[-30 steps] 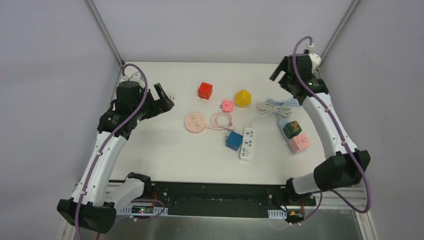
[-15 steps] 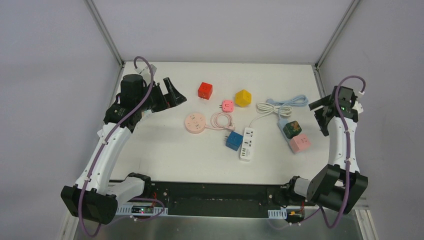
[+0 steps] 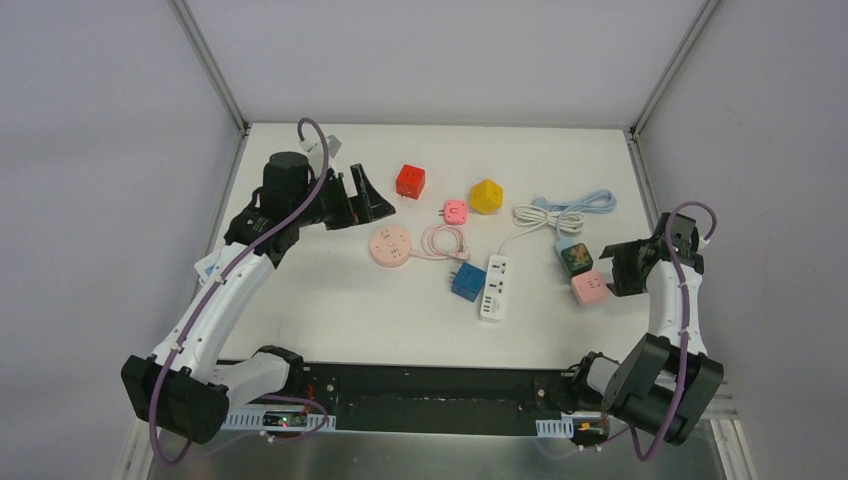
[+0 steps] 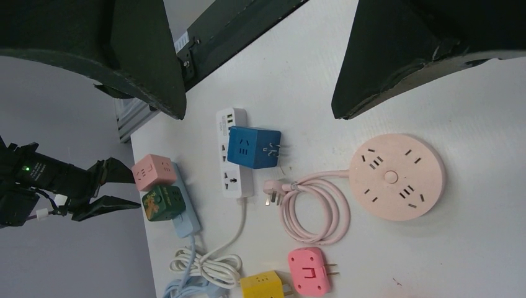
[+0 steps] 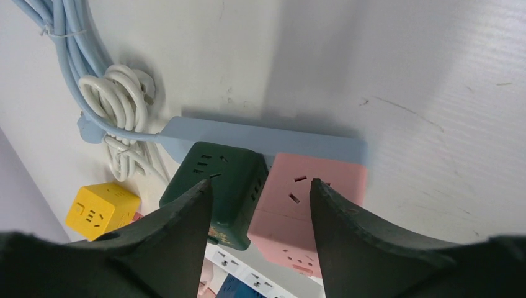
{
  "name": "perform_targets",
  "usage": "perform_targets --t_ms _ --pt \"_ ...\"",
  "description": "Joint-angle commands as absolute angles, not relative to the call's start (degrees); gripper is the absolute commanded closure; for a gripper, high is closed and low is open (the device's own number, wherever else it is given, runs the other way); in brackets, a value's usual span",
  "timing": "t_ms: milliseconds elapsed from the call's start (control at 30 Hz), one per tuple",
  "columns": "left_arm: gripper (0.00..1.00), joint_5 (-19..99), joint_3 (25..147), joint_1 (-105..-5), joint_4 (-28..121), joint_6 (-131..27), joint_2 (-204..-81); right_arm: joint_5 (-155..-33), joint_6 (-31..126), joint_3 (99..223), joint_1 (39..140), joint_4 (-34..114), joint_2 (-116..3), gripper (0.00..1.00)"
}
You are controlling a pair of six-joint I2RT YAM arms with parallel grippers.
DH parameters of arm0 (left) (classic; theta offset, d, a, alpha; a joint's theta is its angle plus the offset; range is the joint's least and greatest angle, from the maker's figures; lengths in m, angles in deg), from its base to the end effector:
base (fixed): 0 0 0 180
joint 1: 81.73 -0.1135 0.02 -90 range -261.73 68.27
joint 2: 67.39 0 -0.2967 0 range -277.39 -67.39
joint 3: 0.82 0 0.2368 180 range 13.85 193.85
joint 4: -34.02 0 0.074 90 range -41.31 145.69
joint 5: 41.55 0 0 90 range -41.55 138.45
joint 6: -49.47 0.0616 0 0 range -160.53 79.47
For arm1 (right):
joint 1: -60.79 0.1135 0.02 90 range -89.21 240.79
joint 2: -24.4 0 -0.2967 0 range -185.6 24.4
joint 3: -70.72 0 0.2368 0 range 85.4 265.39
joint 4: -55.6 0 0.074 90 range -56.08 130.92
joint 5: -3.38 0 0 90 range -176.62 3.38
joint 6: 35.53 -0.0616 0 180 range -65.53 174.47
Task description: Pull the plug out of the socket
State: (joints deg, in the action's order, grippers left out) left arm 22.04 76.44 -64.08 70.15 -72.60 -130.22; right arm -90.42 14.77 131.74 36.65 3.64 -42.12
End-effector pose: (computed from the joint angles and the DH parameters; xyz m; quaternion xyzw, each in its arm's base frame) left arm 0.2145 -0.0970 0.3887 0.0261 0.8154 -0.4013 0.4164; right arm 0.1936 -0.0823 0.2487 0.4994 0.8193 0.0694 0.2731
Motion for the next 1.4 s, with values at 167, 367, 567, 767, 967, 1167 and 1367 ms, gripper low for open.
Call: perform_targets --t_ms 167,367,567,767,967,1167,1367 --pt "0.10 24.01 76.69 -60.63 66.19 -74.28 -132.74 -93.95 9.65 126.54 36.36 1.66 -35.72 0.41" --pt "0.10 24.34 78.27 -59.89 66.18 -74.52 -134.63 -91.93 15.30 125.91 36.35 2.38 -36.59 0.34" --pt "0.10 24.16 79.64 -59.41 66.48 -74.54 -136.24 -94.86 17.29 124.54 36.40 3.79 -37.06 0.30" --pt "0.10 24.15 80.04 -59.02 66.93 -74.39 -137.00 -95.59 17.10 122.99 38.44 4.32 -37.40 0.30" --pt "0.10 24.51 80.15 -59.05 67.15 -74.28 -137.43 -95.34 8.90 121.80 45.82 3.28 -36.56 0.33" --pt "0.10 24.73 80.16 -58.95 67.15 -74.36 -137.96 -89.01 -0.12 122.80 58.77 4.53 -34.26 0.34" --pt "0.10 25.56 80.04 -58.96 67.71 -73.78 -137.71 -69.07 7.79 133.45 65.13 -4.35 -39.53 0.20"
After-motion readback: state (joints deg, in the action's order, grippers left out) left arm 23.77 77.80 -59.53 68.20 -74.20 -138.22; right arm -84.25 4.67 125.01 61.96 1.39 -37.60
